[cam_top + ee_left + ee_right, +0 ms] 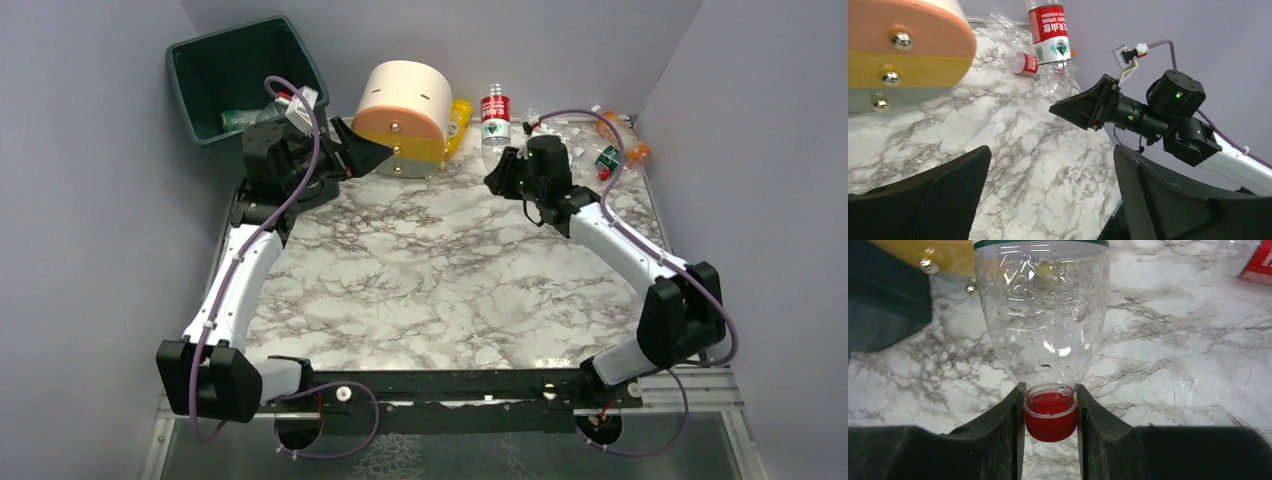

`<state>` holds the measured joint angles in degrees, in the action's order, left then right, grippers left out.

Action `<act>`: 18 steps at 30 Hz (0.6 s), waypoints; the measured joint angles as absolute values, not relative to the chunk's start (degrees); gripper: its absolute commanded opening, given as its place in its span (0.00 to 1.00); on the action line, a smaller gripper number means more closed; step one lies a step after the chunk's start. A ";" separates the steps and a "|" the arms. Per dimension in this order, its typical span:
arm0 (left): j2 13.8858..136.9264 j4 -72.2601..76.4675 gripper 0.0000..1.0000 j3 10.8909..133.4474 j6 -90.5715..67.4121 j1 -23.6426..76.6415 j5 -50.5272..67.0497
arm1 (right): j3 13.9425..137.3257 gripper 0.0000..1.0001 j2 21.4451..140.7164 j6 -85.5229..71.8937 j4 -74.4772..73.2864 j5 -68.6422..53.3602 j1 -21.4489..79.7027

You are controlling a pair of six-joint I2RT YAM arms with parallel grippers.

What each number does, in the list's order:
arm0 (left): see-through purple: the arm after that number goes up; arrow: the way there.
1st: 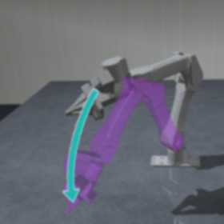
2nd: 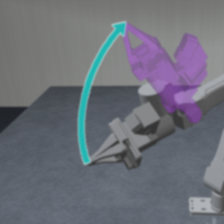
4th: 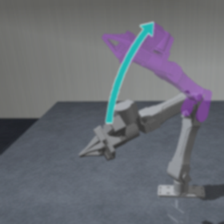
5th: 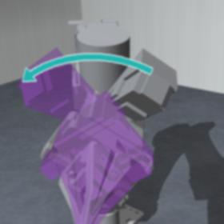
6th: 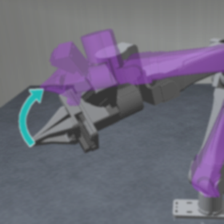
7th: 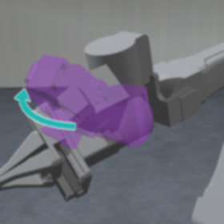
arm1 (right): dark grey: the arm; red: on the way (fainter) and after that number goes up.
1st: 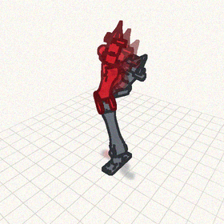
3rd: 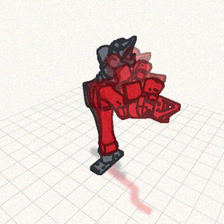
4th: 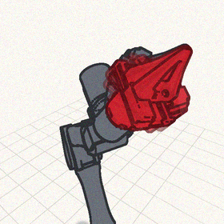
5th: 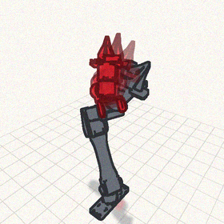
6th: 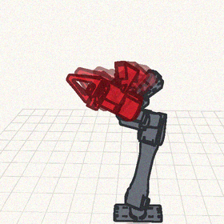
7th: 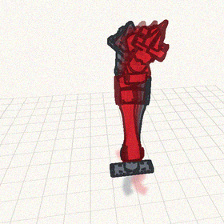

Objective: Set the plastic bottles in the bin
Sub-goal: Pick up the plastic bottle at the center of the board, then place the plastic bottle in the trash bin.

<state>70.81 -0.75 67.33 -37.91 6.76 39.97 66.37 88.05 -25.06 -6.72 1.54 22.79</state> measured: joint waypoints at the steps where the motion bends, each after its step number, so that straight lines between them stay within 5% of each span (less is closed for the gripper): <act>1: 70.83 0.47 0.99 66.70 -38.79 6.85 40.66 | 65.95 0.15 86.74 -23.53 -6.87 1.15 23.38; 18: 70.91 10.59 0.99 62.85 -43.90 9.15 42.06 | 68.95 0.16 77.14 -12.82 -7.14 -13.78 35.07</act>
<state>70.91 10.59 62.85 -43.90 9.15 42.06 68.95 77.14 -12.82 -7.14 -13.78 35.07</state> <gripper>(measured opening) 0.989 0.373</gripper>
